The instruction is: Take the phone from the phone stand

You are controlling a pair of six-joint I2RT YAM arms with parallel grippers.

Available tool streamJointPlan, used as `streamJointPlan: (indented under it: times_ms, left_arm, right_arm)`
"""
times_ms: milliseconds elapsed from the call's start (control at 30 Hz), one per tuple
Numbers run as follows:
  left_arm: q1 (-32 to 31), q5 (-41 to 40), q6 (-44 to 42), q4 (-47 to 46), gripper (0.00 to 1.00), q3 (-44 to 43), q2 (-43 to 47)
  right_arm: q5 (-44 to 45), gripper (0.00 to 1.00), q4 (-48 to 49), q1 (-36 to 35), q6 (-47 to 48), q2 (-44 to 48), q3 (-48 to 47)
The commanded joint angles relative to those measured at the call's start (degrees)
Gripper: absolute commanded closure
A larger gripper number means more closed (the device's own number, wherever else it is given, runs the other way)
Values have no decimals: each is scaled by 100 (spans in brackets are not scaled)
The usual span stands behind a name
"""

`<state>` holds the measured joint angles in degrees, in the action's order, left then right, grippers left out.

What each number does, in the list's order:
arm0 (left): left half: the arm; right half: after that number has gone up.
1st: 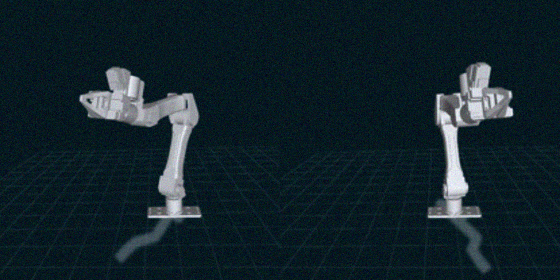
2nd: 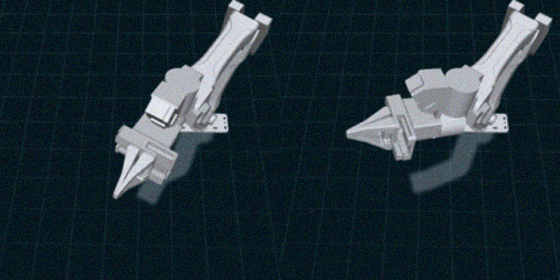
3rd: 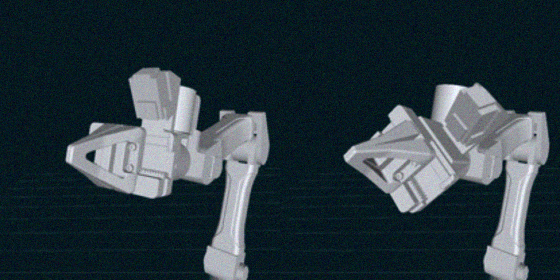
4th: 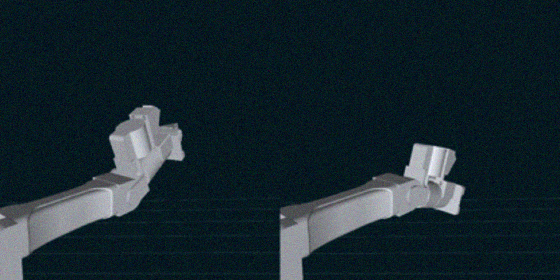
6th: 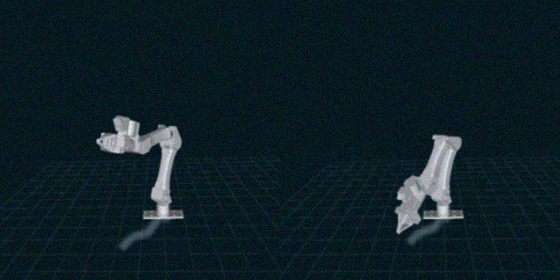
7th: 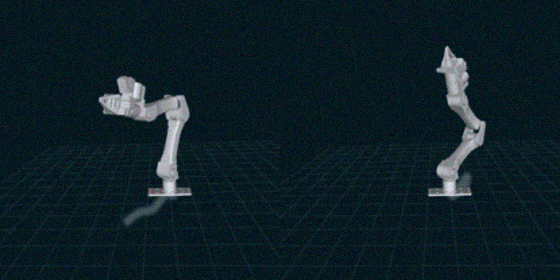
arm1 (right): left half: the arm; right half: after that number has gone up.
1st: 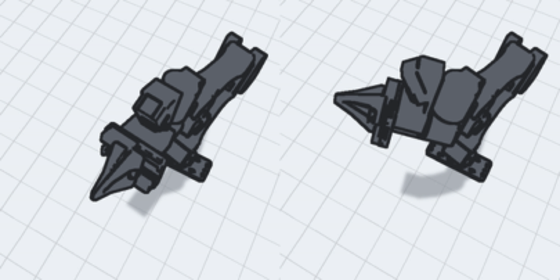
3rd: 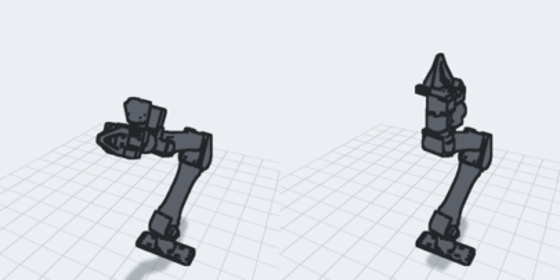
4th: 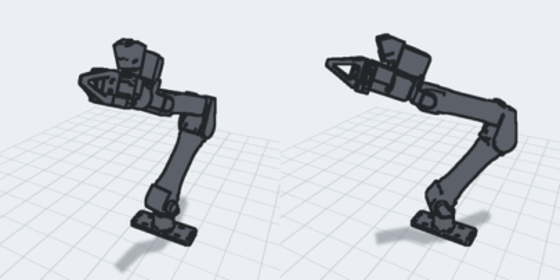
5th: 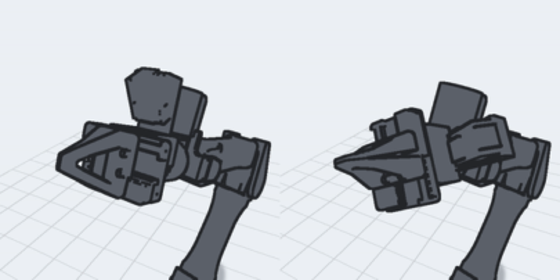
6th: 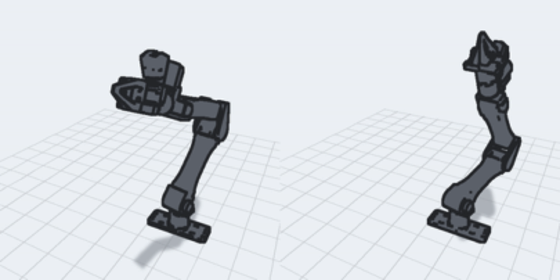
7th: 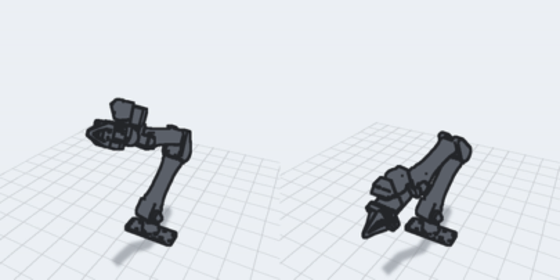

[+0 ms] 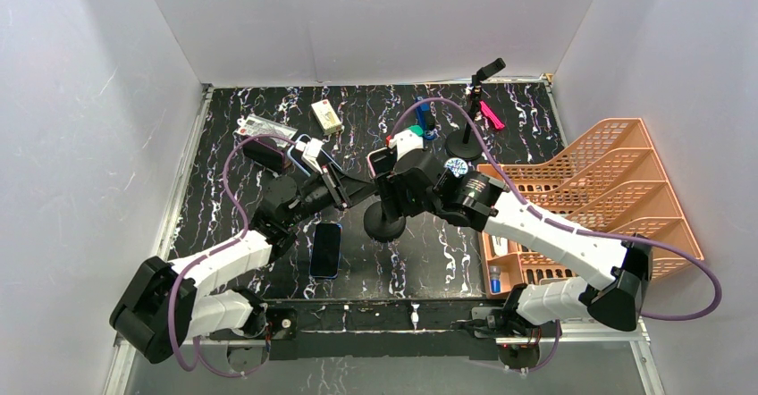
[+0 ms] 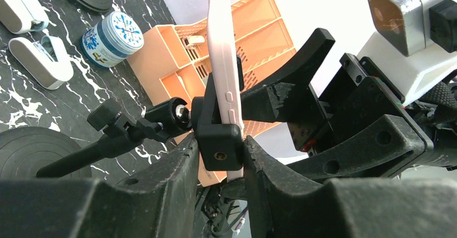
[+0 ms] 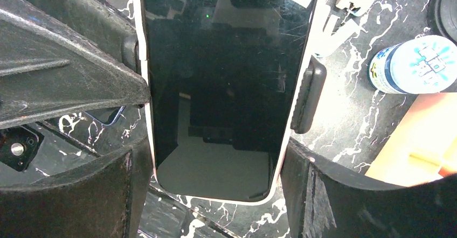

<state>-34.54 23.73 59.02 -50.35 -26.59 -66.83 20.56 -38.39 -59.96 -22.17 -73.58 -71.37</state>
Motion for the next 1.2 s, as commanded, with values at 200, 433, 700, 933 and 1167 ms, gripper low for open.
streamJointPlan:
  times_ms: [200,433,700,933,1167]
  left_arm:
    - [44,46,4,-369,94,101,13]
    - [44,3,-18,-377,100,145,-30]
    - [44,0,-38,-379,100,145,-28]
    - [44,36,-49,-372,100,145,-41]
    - [44,16,-36,-371,100,154,-57]
  right_arm:
    - [-53,100,487,33,-20,312,18]
    - [-46,45,559,31,-85,357,-7]
    - [80,10,563,23,-30,305,-34]
    - [197,1,722,28,157,301,-17]
    - [322,1,1244,20,324,562,407]
